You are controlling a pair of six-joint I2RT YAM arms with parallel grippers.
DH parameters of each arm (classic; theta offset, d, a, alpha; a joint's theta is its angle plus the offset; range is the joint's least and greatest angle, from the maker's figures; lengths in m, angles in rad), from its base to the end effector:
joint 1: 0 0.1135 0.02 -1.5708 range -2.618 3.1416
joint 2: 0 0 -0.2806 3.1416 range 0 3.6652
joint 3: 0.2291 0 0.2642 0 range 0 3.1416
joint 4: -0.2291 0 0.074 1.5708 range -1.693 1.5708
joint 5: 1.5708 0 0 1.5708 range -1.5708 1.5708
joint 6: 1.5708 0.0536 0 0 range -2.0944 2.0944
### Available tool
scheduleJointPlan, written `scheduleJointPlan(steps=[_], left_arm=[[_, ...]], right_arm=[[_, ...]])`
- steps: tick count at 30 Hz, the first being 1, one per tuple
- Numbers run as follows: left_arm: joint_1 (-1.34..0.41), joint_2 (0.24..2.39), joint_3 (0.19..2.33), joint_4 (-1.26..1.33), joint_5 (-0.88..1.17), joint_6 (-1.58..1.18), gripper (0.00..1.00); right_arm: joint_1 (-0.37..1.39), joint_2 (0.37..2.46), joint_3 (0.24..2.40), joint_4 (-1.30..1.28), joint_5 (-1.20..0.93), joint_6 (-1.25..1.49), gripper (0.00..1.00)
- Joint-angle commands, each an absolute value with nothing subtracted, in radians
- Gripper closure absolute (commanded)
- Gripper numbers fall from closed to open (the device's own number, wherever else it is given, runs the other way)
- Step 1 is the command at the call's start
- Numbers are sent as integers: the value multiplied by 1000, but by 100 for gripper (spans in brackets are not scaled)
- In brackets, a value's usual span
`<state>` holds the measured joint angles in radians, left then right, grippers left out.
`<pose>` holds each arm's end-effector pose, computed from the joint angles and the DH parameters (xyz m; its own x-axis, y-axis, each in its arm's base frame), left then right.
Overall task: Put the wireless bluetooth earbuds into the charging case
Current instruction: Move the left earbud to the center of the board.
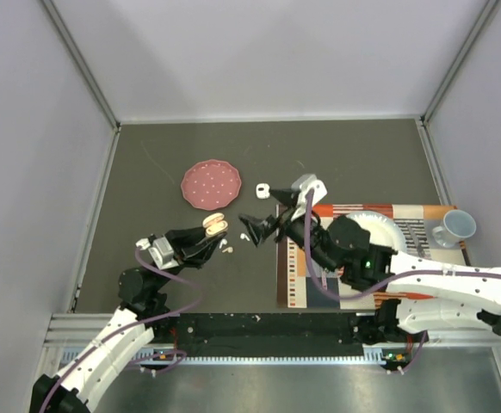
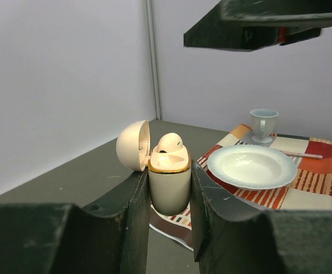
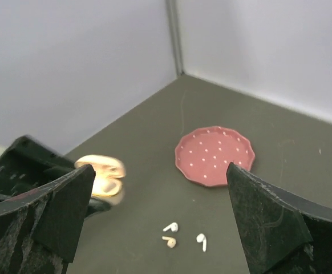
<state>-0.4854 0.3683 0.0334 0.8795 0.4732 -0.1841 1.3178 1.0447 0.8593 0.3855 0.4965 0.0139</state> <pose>0.0992 -0.0799 0.2497 0.3114 -0.3485 -0.8841 0.8311 0.5509 0.0755 0.0902 0.2470 0.3918 0.0395 0.2018 -0.9786 -0.7350 0.6693 0.1083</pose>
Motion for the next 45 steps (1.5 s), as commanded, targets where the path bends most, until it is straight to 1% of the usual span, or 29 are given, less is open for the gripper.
scheduleJointPlan(steps=[1,3,5,6,8,9,13,15,18,19,25,27,31,33,43,45], left_arm=[[-486,342,5,901,411,-189,100],[-486,318,5,888,388,-189,100],[-486,296,5,853,341,-184,100],[-486,270,6,839,321,-183,100],[-486,241,6,774,260,-170,100],[-486,206,6,747,227,-169,100],[-486,132,9,634,115,-169,100],[-486,97,12,574,83,-157,100],[-485,68,23,522,72,-138,100],[-485,61,28,512,51,-137,100],[-485,15,41,436,-30,-124,100],[-485,-40,37,420,-63,-126,100],[-483,-90,23,387,-115,-118,100],[-485,-110,23,362,-124,-115,100],[-485,-118,35,334,-146,-107,100],[-485,-118,38,330,-144,-107,100]], right_arm=[[1168,1031,953,94,433,334,1],[1065,1048,948,7,356,399,1],[1010,1060,930,-24,267,471,1],[982,1074,907,-32,250,488,3],[970,1095,890,-43,200,508,5],[965,1107,882,-48,189,512,8],[965,1211,888,-58,129,514,13],[965,1248,899,-72,121,535,14],[965,1316,904,-81,147,641,15],[965,1336,902,-83,156,723,14],[966,1506,925,-32,129,906,14],[982,1558,949,-29,133,939,18],[1005,1624,960,37,149,1024,20],[1017,1649,974,46,170,1045,23],[1040,1766,1074,21,187,1134,27],[1049,1784,1081,23,199,1147,31]])
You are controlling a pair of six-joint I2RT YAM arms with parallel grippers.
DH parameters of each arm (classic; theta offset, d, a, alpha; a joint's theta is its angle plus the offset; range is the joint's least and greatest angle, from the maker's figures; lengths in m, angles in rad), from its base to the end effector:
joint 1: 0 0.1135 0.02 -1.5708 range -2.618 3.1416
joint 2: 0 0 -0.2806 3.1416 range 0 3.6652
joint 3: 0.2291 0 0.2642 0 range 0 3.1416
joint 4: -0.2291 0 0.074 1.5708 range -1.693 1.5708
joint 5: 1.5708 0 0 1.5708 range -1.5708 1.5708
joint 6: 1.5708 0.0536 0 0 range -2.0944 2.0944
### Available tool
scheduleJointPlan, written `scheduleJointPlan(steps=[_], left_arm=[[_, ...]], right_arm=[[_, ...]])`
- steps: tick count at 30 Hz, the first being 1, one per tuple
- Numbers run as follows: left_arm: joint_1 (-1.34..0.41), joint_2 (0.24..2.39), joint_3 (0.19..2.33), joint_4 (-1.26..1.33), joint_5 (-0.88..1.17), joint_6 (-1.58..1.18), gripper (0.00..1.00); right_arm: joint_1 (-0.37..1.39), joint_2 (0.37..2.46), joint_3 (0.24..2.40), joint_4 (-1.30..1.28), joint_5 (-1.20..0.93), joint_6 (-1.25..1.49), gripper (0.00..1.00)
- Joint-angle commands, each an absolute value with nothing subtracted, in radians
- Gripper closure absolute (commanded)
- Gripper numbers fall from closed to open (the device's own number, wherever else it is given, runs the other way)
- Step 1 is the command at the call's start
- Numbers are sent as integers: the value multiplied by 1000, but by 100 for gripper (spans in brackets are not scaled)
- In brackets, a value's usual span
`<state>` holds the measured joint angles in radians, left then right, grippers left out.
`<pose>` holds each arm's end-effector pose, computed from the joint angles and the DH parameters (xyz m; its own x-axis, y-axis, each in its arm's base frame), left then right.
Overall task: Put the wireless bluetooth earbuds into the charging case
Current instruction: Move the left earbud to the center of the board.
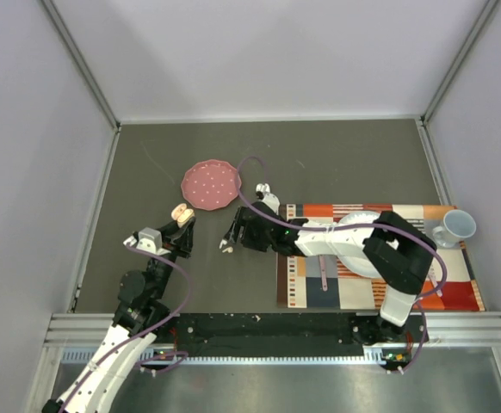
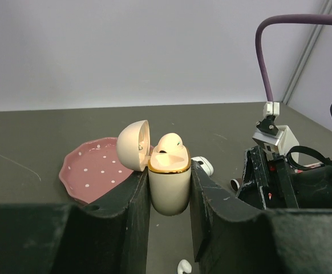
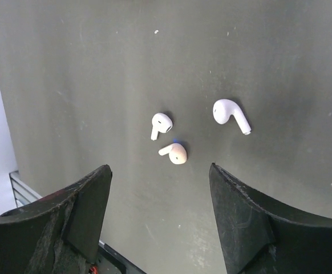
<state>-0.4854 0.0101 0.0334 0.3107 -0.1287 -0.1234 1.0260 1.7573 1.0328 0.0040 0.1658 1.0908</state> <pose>0.1053 -0.0477 0.2240 0.2440 -0.2667 -0.9324 0.3884 0.9078 -0.1580 0.2148 0.3373 0.1799 -0.8491 0.2869 -0.4436 -0.0565 0.7855 0.6163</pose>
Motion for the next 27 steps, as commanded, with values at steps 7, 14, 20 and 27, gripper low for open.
scheduleJointPlan(steps=[7,14,20,27], left_arm=[[-485,-124,38,313,-152,-106,100],[-485,-130,41,305,-156,-104,100],[-483,-137,41,293,-163,-106,100],[-485,-146,41,284,-167,-104,100]], right_arm=[[1071,1838,1112,14,195,1169,36],[1085,1875,1141,2,233,1164,44],[1088,1899,1154,-32,253,1167,48],[1092,1927,1175,-41,256,1144,54]])
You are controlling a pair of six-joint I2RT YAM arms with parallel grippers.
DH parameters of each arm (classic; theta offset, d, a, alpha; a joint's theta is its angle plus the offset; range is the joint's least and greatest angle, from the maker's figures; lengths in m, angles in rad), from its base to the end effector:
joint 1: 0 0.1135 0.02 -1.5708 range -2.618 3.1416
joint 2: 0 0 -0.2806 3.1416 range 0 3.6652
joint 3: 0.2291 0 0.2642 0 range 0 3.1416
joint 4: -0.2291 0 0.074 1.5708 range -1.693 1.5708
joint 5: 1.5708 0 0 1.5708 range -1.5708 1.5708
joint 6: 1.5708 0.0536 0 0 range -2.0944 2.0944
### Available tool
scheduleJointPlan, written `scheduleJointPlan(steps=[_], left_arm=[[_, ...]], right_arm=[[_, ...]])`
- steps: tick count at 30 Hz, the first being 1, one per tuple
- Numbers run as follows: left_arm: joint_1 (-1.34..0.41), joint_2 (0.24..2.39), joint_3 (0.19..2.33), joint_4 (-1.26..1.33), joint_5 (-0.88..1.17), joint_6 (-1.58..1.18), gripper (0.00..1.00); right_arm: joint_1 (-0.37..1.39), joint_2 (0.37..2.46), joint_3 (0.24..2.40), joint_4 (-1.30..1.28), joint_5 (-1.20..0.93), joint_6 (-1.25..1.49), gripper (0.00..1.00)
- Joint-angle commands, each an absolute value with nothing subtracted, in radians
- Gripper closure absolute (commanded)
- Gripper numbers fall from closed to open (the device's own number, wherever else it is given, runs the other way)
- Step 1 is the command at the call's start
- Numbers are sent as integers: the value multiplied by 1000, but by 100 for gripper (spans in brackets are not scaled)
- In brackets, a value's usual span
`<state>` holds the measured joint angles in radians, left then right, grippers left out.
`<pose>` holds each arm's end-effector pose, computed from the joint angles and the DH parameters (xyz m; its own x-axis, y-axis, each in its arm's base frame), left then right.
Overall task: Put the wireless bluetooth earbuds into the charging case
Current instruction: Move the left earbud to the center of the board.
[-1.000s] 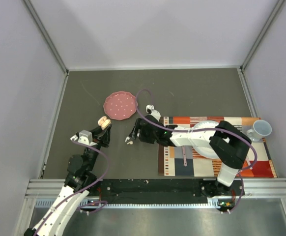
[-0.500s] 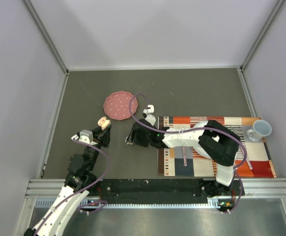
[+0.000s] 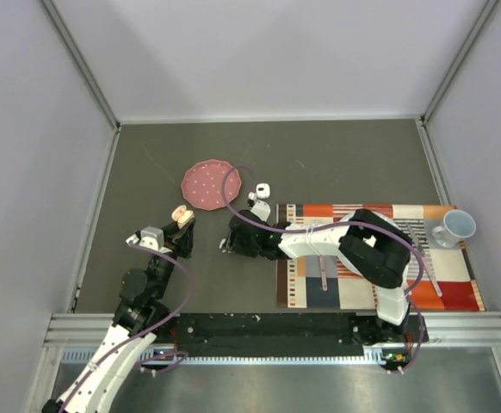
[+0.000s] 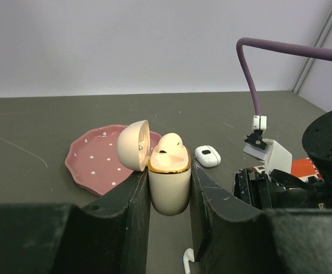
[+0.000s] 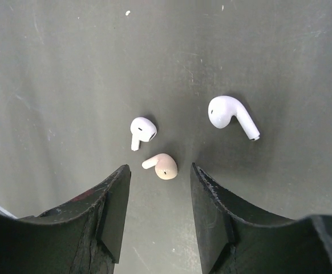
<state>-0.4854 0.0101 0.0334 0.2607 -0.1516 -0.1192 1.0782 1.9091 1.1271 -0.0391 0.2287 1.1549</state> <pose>0.1074 -0.0475 0.2179 0.2065 -0.2418 -0.9481 0.3601 0.9198 -0.1562 0.2112 0.3678 0.1471 -0.8580 0.2853 -0.4271 -0.0006 0.8310 0.5563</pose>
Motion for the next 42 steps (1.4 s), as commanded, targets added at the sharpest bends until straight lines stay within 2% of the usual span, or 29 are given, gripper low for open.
scheduleJointPlan(steps=[1,14,17,29,42], left_arm=[[-485,-146,41,284,-167,-104,100],[-485,-143,41,290,-175,-97,100],[-485,-143,43,290,-176,-97,100],[-485,-143,41,290,-176,-98,100],[-485,-143,34,290,-176,-107,100]], right_arm=[[1094,1927,1177,-43,259,1143,54],[1097,1951,1203,-72,273,1098,60],[1098,1950,1207,-75,275,1091,67],[1098,1967,1226,-98,284,1054,68],[1104,1956,1218,-106,285,1023,74]])
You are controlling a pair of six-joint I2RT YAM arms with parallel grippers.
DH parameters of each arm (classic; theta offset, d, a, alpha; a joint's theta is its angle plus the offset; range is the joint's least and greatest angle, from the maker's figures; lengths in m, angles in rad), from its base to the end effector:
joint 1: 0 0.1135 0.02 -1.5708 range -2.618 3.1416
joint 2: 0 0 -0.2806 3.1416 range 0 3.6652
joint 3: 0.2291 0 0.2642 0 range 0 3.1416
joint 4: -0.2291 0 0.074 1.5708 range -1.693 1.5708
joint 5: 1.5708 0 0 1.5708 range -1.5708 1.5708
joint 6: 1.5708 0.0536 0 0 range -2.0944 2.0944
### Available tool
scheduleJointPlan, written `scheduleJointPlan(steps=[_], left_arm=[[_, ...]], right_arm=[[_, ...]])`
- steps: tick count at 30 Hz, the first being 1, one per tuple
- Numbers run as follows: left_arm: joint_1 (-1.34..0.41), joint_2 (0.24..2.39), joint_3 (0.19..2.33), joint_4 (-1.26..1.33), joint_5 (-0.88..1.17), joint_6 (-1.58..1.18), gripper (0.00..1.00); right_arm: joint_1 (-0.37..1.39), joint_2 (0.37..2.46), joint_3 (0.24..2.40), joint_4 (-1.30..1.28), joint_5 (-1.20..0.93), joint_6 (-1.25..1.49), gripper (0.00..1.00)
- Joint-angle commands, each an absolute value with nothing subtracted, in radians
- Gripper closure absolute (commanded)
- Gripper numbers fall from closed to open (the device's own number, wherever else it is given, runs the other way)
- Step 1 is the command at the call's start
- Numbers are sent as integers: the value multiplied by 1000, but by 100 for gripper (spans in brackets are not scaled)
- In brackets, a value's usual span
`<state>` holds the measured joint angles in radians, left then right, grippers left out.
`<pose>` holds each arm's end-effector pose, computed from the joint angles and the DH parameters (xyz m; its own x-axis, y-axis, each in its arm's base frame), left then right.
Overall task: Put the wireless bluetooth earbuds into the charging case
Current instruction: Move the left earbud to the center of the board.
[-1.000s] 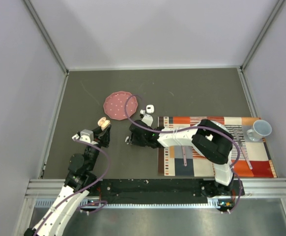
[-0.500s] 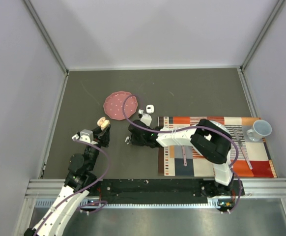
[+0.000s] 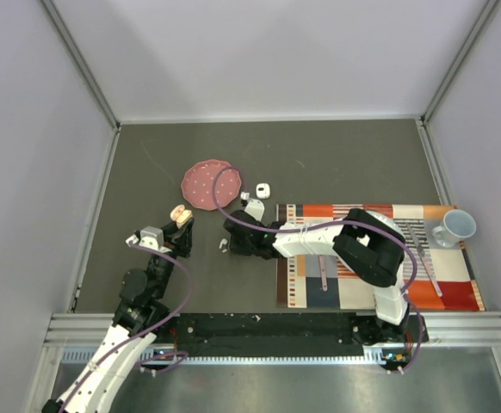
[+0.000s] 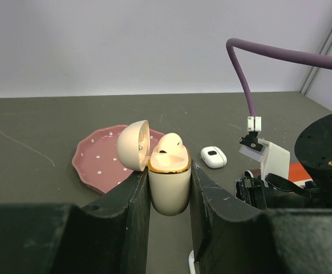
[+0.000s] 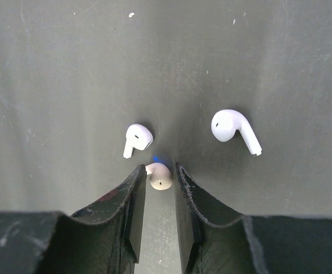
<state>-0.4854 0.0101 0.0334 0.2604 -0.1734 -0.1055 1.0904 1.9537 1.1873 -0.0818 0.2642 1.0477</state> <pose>0.1078 -0.0464 0.2178 0.2132 -0.2297 -0.9496 0.3374 0.9295 -0.1491 0.2134 0.3793 0.1442 -0.8456 0.1868 -0.5001 -0.0875 0.8756 0.4750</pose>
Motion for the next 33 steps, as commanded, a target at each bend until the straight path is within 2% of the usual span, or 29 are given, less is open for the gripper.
scheduleJointPlan(steps=[1,6,8,19,29,33], left_arm=[[-485,-143,34,290,-178,-107,100],[-485,-144,35,287,-176,-107,100],[-483,-143,34,287,-178,-109,100],[-485,-144,34,285,-179,-110,100],[-485,-141,34,285,-176,-112,100],[-485,-140,34,290,-175,-112,100]], right_arm=[[1104,1956,1218,-106,287,1020,74],[1106,1956,1220,-106,285,1005,76],[1108,1957,1223,-106,278,988,84],[1115,1919,1220,-94,252,815,83],[1127,1784,1042,-57,230,520,80],[1126,1738,993,-54,158,410,79]])
